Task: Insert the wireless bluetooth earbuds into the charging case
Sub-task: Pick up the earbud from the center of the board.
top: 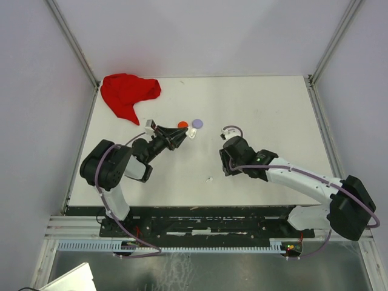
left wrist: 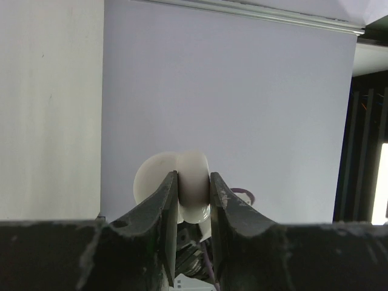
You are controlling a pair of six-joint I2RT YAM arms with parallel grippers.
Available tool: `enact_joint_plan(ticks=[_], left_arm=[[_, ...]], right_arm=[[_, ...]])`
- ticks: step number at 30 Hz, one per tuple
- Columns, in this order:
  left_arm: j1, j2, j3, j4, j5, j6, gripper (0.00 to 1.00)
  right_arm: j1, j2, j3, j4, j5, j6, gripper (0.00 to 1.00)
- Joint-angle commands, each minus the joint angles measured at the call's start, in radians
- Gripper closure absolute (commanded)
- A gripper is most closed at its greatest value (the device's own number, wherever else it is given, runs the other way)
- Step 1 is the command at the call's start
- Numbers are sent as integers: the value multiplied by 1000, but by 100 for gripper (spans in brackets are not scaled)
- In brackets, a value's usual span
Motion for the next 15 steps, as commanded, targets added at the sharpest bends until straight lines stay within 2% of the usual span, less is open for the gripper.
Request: enact_joint_plan(ticks=[1,7,12,15], left_arm=[[16,-85,-29,204,39,46,97],[55,-197,-31,39,79,133,97],[79,-302,-23,-137,91,224,97],[92,-338,-22,-190,98,254,97]], right_arm=[[79,50,55,-147,84,69,52],[180,153,74,-152,165,127,48],[208,258,113,-147,211,124,43],[208,290,122,-122,226,117,41]])
